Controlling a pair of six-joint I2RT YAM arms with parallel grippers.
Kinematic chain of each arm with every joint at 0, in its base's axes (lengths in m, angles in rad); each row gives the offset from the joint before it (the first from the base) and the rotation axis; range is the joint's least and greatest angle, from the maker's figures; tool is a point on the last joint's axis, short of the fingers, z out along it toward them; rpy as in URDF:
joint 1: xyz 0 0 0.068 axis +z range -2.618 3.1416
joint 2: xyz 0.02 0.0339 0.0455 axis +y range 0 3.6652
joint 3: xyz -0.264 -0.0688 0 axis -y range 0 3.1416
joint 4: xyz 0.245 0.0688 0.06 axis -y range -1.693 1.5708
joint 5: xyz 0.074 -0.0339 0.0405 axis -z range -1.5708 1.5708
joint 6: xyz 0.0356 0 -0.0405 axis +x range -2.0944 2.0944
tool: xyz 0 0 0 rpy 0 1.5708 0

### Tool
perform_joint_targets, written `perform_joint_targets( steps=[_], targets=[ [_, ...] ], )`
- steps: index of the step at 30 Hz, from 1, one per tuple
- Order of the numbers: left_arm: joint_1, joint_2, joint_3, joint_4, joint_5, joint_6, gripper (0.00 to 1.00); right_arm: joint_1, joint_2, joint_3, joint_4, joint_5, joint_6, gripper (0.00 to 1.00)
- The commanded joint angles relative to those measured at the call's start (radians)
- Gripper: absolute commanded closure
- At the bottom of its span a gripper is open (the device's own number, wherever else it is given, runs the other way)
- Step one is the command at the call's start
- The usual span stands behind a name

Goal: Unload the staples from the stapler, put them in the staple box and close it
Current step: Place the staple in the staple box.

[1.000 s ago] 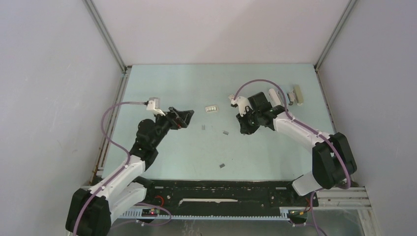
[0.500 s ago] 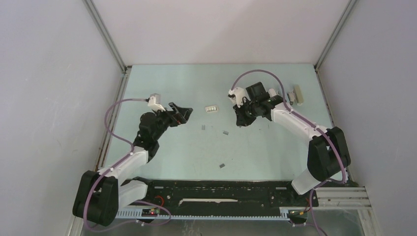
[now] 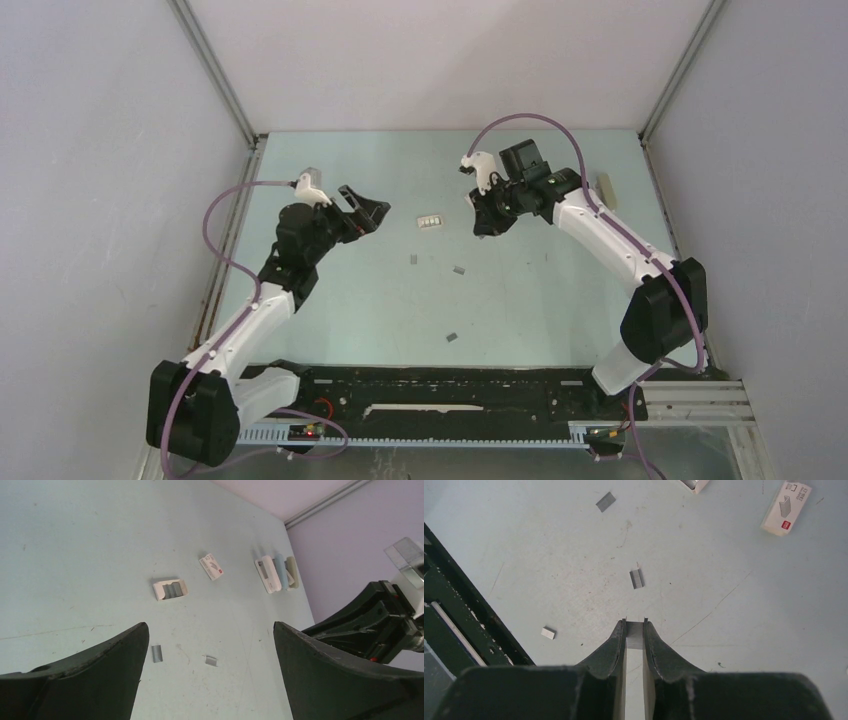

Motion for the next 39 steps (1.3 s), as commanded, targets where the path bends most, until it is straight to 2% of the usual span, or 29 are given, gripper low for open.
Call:
perform_joint_targets(
  steps=[1, 14, 24, 39],
  targets=[
    [0.014, -0.029, 0.067, -0.105, -0.057, 0.003, 0.00, 0.003, 0.013, 0.062, -0.002, -0.041, -0.001, 0.89],
    [0.078, 0.031, 0.167, -0.157, -0.072, 0.015, 0.00, 0.058, 0.172, 0.184, 0.137, -0.048, 0.198, 0.88],
    [0.095, 0.137, 0.214, -0.142, -0.056, -0.016, 0.00, 0.078, 0.325, 0.313, 0.188, 0.004, 0.278, 0.88],
    [0.108, 0.202, 0.270, -0.184, -0.023, -0.031, 0.00, 0.117, 0.540, 0.457, 0.246, 0.170, 0.473, 0.90]
  ],
)
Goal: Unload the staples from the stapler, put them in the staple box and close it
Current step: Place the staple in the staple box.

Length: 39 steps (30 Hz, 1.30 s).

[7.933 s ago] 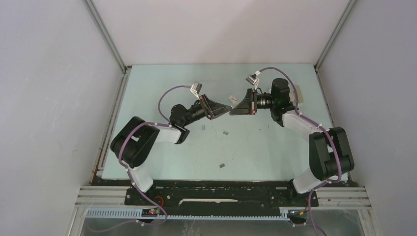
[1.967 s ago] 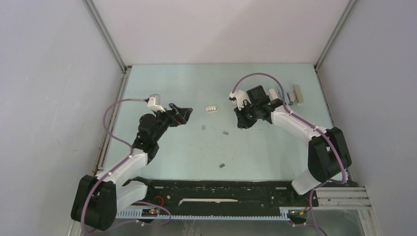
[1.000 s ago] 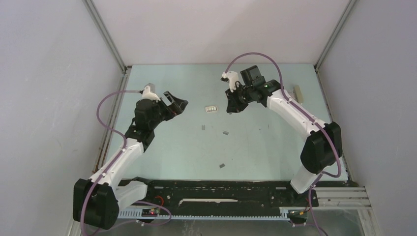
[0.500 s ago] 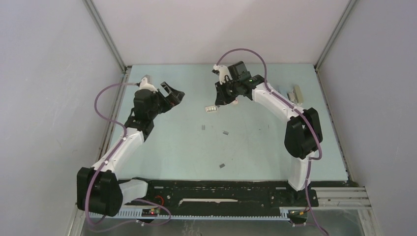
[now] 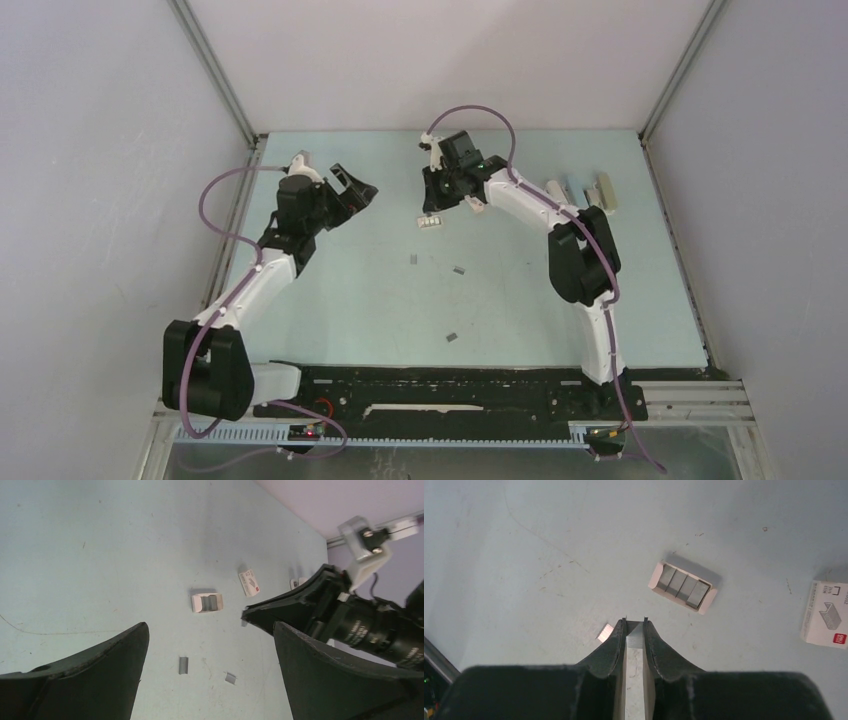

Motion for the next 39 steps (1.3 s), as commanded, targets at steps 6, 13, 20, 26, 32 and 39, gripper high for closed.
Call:
perform_joint_targets(
  steps=[6, 13, 20, 26, 32, 39],
  targets=[
    [0.019, 0.008, 0.082, -0.019, 0.028, -0.001, 0.00, 0.017, 0.073, 0.071, 0.052, 0.108, 0.101, 0.89],
    [0.023, 0.038, 0.094, -0.021, 0.063, -0.002, 0.00, 0.034, 0.118, 0.084, 0.060, 0.219, 0.139, 0.87],
    [0.025, 0.049, 0.095, -0.021, 0.081, -0.008, 0.00, 0.046, 0.151, 0.106, 0.057, 0.273, 0.157, 0.86],
    [0.024, 0.053, 0.095, -0.021, 0.083, -0.009, 0.00, 0.052, 0.173, 0.106, 0.056, 0.324, 0.175, 0.86],
    [0.027, 0.059, 0.097, -0.021, 0.084, -0.010, 0.00, 0.055, 0.188, 0.110, 0.060, 0.334, 0.183, 0.85],
    [0.027, 0.059, 0.094, -0.021, 0.083, -0.013, 0.00, 0.055, 0.201, 0.117, 0.059, 0.331, 0.189, 0.85]
  ],
)
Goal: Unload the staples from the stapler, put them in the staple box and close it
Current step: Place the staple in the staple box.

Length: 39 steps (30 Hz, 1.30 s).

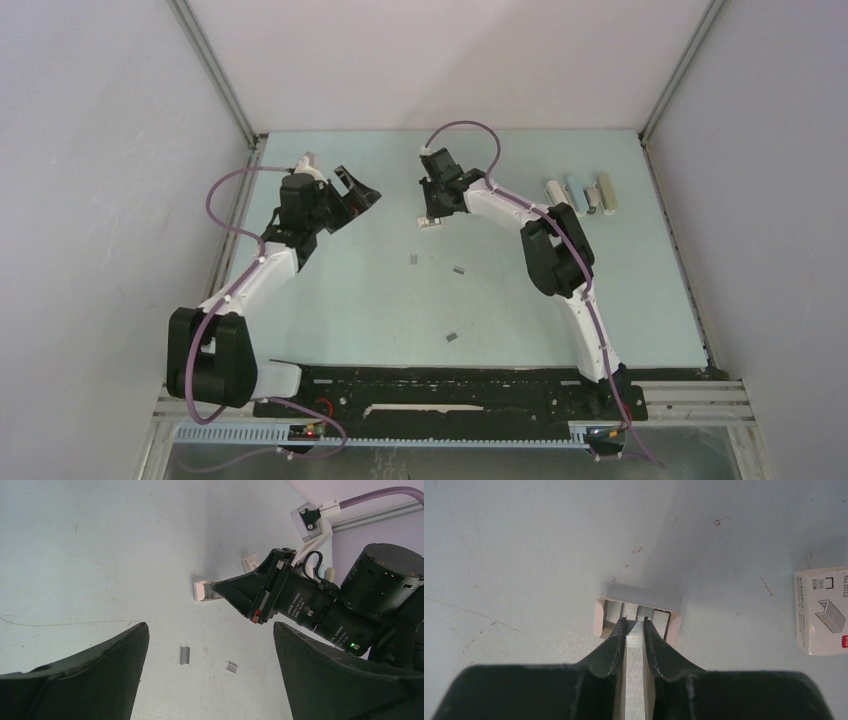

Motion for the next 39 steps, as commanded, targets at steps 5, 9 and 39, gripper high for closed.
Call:
perform_joint_targets(
  steps=[5, 9, 39],
  targets=[
    [0.008, 0.004, 0.064, 0.015, 0.013, -0.015, 0.00, 0.010, 0.018, 0.050, 0.020, 0.014, 0.028, 0.84],
    [0.008, 0.011, 0.067, 0.016, 0.016, -0.015, 0.00, 0.010, 0.023, 0.050, 0.019, 0.006, 0.027, 0.84],
    [0.015, 0.032, 0.079, 0.021, 0.037, -0.012, 0.00, 0.023, 0.029, 0.041, 0.008, 0.051, 0.016, 0.73]
  ],
)
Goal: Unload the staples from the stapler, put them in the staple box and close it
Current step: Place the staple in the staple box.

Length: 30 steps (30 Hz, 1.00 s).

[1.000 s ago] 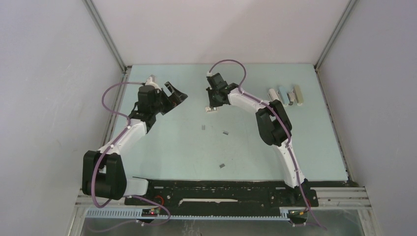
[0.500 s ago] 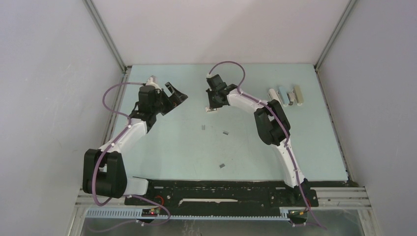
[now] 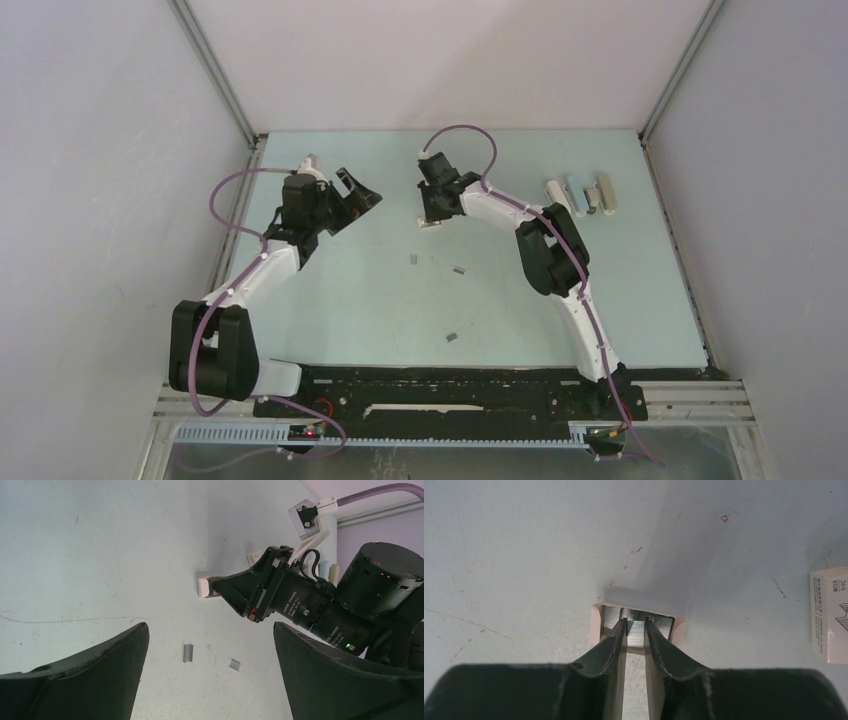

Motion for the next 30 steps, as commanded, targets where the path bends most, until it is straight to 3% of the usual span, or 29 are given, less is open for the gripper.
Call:
perform_joint_targets(
  steps=[1, 30],
  targets=[
    [0.011, -0.001, 0.078, 0.022, 0.022, -0.009, 0.00, 0.014, -0.006, 0.027, 0.007, 0.041, 0.001, 0.73],
    [0.013, -0.021, 0.094, 0.019, 0.027, 0.006, 0.00, 0.027, -0.059, 0.056, 0.006, 0.064, -0.046, 0.71]
  ],
)
